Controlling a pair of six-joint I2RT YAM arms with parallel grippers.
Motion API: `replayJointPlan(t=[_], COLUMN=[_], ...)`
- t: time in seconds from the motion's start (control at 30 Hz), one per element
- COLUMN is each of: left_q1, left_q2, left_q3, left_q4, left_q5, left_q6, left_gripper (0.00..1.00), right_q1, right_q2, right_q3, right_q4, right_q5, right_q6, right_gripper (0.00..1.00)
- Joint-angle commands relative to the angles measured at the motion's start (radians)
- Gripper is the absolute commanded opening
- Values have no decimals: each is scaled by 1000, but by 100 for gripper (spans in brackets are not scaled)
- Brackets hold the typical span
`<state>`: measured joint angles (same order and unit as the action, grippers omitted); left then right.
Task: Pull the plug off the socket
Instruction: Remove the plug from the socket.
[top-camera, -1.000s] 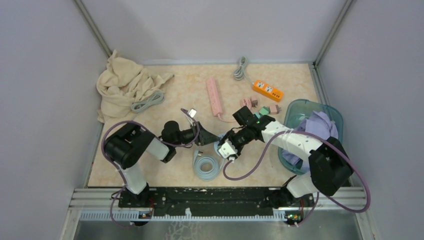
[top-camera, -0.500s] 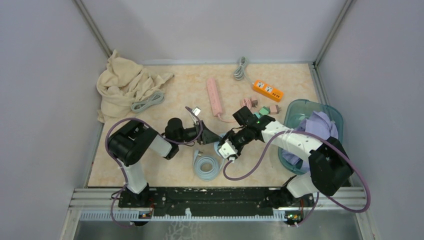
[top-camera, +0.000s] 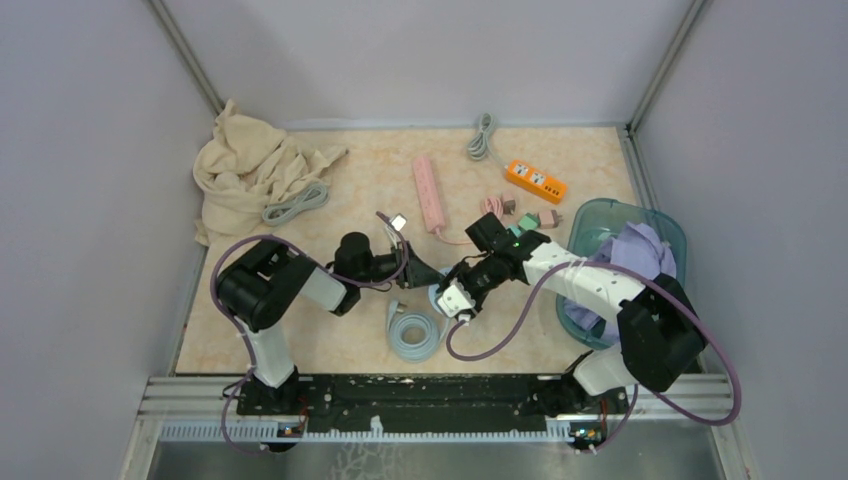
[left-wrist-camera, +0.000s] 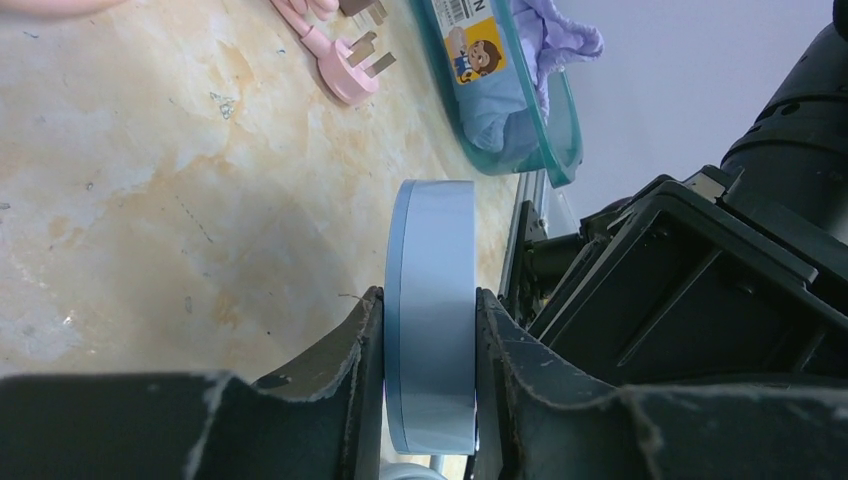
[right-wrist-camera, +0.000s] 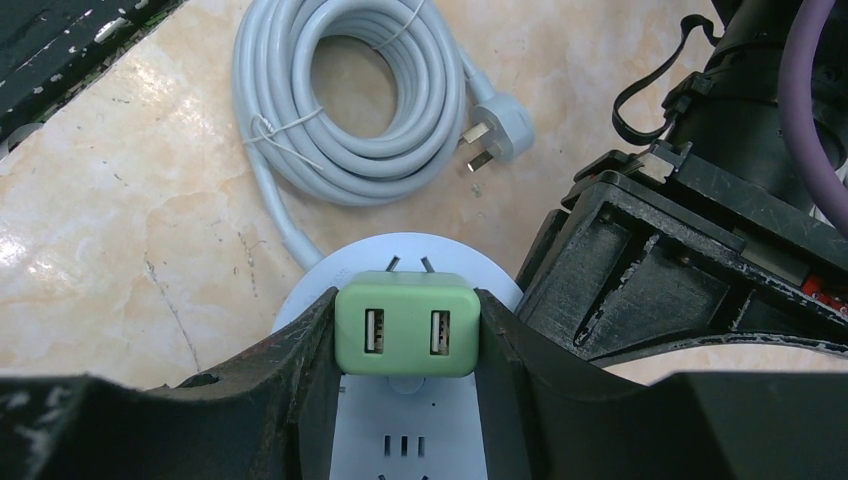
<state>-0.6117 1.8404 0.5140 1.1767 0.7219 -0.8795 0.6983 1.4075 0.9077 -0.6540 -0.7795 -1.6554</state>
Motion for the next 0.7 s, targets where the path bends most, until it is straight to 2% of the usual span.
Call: replayJointPlan(t=[0.0,0.1,0.23,0.4,0.67], left_q1=[-7,-6,-9,-10,-8], left_q2=[14,-1,-20,-22,-19], left_q3=[17,11,18,18,5], left_q4=[33,26,-30,-32,-19], left_q5=[33,0,-34,-45,-43], left_q6=[15,14,41,45,70], left_gripper=[11,4,1,0,0], right_q1=[12,12,35,112,166], right_q2=[-21,-1,-4,15,47], right_q3=[41,79,59,62,91], right_q4=[-26,-76,-7,87,111], right_q5=[-78,-93,-121,-56,-1], right_q6=[-8,32,109,256,327], right_gripper=[0,0,0,0,0])
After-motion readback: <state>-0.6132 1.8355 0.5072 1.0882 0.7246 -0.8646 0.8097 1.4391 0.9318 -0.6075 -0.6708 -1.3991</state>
